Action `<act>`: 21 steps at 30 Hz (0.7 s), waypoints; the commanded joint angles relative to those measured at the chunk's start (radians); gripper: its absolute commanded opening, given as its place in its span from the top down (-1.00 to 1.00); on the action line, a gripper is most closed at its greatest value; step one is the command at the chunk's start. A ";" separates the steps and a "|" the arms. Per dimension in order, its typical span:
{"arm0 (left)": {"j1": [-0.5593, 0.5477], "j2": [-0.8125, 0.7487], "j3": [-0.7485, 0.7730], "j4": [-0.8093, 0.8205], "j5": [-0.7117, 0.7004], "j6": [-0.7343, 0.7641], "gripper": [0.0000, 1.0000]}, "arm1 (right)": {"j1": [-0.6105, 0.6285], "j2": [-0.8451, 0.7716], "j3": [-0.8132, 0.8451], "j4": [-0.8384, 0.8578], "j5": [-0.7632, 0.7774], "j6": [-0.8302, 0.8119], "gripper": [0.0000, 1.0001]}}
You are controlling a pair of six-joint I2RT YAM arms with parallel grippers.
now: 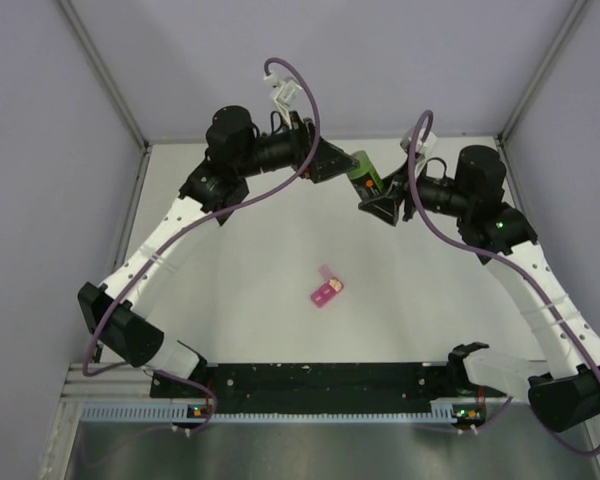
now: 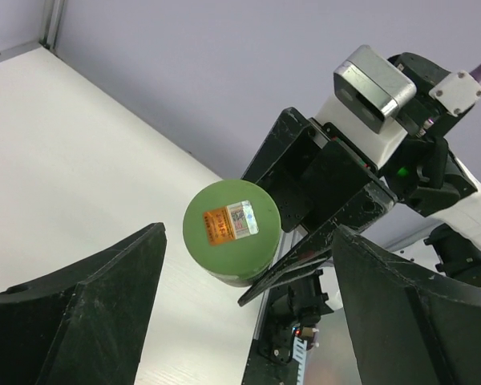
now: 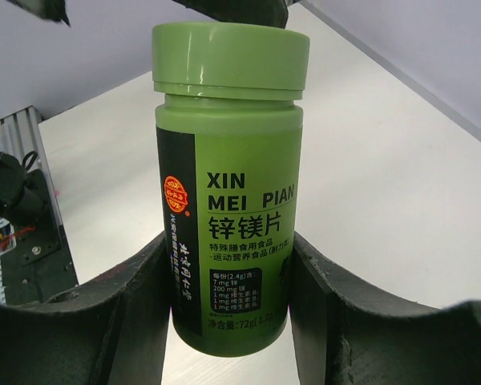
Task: Sort the pills into containers
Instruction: Screw the lid of the pill bottle onto the pill bottle.
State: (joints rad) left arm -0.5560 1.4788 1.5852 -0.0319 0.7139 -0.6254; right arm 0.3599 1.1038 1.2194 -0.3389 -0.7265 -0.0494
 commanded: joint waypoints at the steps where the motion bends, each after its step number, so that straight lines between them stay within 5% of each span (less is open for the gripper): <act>1: -0.035 0.037 0.085 -0.046 -0.063 0.015 -0.76 | 0.017 0.004 0.043 0.043 0.029 -0.003 1.00; 13: -0.062 0.074 0.134 -0.115 -0.110 0.047 -0.32 | 0.019 0.004 0.028 0.046 0.032 -0.010 1.00; 21: -0.062 0.072 0.095 -0.065 -0.056 0.056 0.70 | 0.019 -0.005 0.022 0.044 0.019 -0.013 1.00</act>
State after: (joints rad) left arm -0.6163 1.5581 1.6756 -0.1593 0.6231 -0.5850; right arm 0.3664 1.1099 1.2190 -0.3382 -0.6968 -0.0528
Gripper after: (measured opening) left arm 0.562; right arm 0.511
